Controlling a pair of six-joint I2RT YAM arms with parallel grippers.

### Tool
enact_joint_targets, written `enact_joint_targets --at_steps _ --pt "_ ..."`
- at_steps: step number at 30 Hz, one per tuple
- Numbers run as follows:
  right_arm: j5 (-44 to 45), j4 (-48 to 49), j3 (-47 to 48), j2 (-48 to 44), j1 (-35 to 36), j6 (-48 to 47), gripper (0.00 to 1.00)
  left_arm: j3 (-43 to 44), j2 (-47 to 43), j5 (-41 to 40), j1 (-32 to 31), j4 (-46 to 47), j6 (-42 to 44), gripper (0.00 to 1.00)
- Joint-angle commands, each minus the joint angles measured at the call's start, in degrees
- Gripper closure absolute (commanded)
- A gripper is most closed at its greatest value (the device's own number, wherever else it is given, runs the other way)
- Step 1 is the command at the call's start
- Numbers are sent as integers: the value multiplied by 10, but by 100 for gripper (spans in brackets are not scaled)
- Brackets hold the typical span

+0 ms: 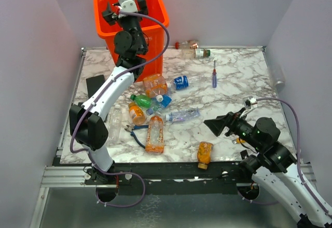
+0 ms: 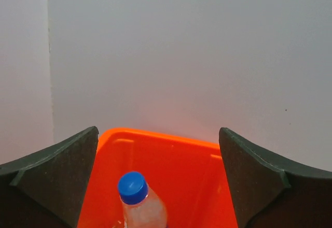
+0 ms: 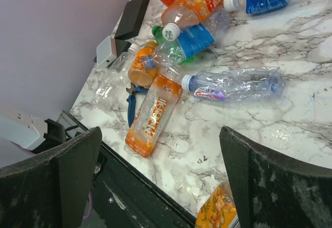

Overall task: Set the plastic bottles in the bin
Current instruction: Place the plastic bottle in the trash bin, then pick up the plastic bottle from the corner of the board.

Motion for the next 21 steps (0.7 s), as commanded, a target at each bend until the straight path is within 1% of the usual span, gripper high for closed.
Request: enact_joint_targets --at_steps 1,3,6,9,11,14,15,18,21 --pt "24 -35 26 8 2 -20 1 41 -24 -19 -16 -8 -18 1" --pt "28 -32 28 14 2 -23 1 47 -39 -13 -35 -14 -13 1" --pt "35 -20 25 22 1 -21 1 35 -74 -3 -85 -28 -1 1" --pt "60 -15 25 36 2 -16 1 -2 -125 14 -151 -90 -17 1" --pt "94 -21 26 49 2 -11 1 -43 -166 49 -189 -166 -78 1" --pt "162 -68 36 79 1 16 1 -116 -220 125 -202 -285 -207 1" --pt "175 -88 41 92 1 26 1 -154 -234 153 -204 -315 -244 1" --pt "164 -136 58 125 2 44 0 -244 -265 255 -207 -386 -305 1" --pt "109 -151 50 143 1 62 0 -341 -298 322 -210 -423 -333 1"
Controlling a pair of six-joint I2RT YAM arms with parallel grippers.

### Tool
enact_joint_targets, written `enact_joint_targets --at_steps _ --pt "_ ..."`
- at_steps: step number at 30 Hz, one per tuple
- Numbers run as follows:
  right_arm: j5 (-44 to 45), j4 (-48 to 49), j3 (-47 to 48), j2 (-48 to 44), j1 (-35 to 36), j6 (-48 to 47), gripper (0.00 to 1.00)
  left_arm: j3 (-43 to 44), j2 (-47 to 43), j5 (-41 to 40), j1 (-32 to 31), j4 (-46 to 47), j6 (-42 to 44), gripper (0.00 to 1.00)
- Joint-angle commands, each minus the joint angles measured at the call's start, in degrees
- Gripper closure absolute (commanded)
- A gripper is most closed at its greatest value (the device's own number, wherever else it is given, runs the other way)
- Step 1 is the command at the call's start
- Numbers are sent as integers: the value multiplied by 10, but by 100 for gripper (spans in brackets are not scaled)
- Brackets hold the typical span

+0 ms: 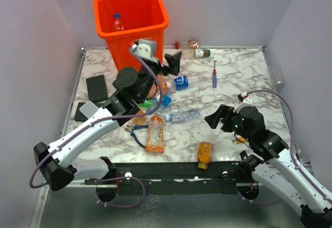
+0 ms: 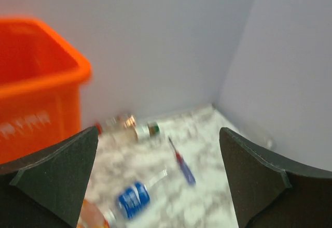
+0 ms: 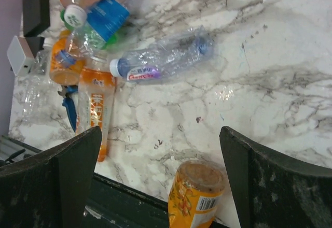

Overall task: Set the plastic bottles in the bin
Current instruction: Pick up the plastic bottle from the corner of the board.

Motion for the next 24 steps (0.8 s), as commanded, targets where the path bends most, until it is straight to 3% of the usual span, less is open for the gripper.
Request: enact_joint_targets --at_steps 1,7,11,18,24 --pt "-39 -65 5 25 1 44 0 -151 -24 149 -5 -141 -107 1" --pt "-172 -78 -32 82 2 114 0 -311 -110 111 -4 -114 -153 1" --pt "-186 -92 -48 90 4 130 0 -379 -168 65 -4 -67 -184 1" --pt "-189 -103 -60 133 16 133 0 -394 -207 40 -5 -38 -192 1" --pt "-175 -116 -52 186 28 114 0 -396 -203 71 -5 -43 -192 1"
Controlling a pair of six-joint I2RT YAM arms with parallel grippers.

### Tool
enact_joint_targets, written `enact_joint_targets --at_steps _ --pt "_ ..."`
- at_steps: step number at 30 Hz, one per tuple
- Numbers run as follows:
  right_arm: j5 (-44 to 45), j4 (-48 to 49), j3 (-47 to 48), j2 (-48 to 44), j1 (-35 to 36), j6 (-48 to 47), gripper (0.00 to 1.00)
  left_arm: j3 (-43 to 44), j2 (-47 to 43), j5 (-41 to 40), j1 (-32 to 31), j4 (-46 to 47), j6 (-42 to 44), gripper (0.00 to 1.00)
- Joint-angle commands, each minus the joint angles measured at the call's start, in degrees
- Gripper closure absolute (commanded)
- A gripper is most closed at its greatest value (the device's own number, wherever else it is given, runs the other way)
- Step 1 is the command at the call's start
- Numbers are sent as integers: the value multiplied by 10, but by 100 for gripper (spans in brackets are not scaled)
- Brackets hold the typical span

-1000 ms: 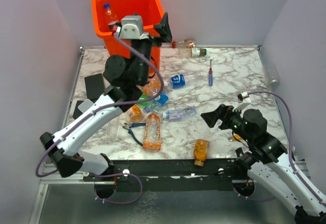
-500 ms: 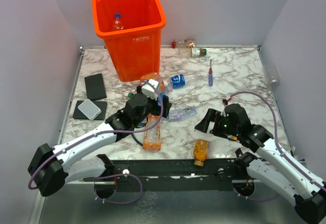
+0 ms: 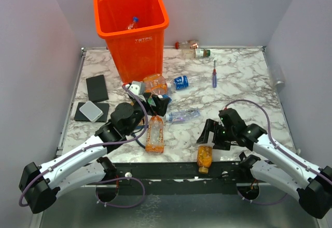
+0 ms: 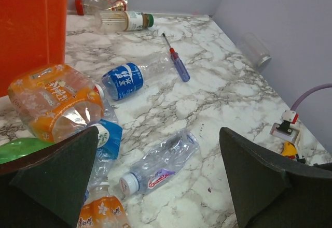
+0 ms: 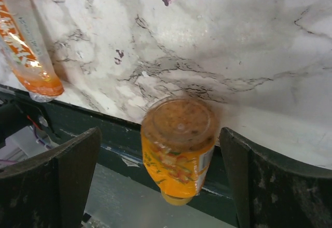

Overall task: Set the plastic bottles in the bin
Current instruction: Pick up the plastic bottle from the corner of the board.

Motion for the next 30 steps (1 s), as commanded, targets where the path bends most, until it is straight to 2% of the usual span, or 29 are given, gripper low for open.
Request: enact_joint_targets --at_steps 1,10,14,21,24,30 --pt "-1 -31 0 29 16 -7 0 -4 4 16 0 7 -9 1" --pt "16 -41 0 34 45 8 0 10 26 41 0 -8 -16 1" --pt "25 -28 14 46 86 23 0 12 29 48 0 -11 -18 1" --pt "72 -1 37 87 145 50 0 11 24 43 0 -17 -18 1" --pt "115 3 54 75 165 59 0 10 21 39 -1 -19 -18 1" --pt "166 -11 116 83 217 12 0 10 21 35 -3 -22 -14 1"
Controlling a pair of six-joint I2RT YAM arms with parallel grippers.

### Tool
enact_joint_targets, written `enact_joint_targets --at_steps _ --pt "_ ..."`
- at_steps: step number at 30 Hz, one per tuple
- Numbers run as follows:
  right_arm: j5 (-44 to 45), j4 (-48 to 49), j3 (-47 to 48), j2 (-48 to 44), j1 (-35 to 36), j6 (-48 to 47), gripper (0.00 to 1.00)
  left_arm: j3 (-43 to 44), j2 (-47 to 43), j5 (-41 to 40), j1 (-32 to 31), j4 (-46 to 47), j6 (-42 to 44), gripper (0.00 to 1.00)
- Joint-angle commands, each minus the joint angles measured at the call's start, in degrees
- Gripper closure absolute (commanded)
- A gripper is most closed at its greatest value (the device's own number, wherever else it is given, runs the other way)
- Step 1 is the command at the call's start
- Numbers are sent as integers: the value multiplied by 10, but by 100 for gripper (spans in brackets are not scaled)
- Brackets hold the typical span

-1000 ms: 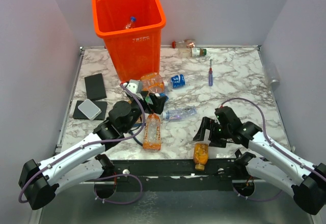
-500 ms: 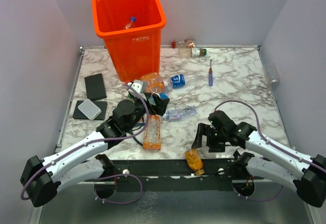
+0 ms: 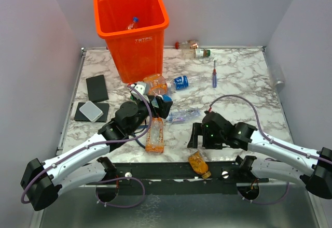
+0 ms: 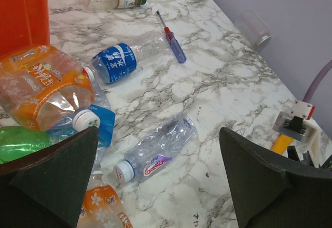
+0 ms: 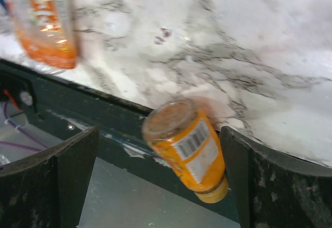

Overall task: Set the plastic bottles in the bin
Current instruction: Pick up the plastic bottle from the corner of the board.

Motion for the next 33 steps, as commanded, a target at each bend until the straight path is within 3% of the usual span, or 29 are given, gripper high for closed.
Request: enact_joint_targets --at_steps 1,9,15,27,33 --pt "60 -8 55 18 49 -37 0 12 -5 2 -4 -10 1 1" --pt "106 -88 84 140 147 -28 0 14 -1 2 -8 -16 5 1" --pt "120 -88 90 176 165 -16 3 14 0 -2 -13 -20 6 1" --pt "92 -56 87 223 170 -41 25 15 -3 -27 -33 -30 21 1" --pt "148 -71 129 190 171 -9 47 12 -10 -48 -42 -31 26 1"
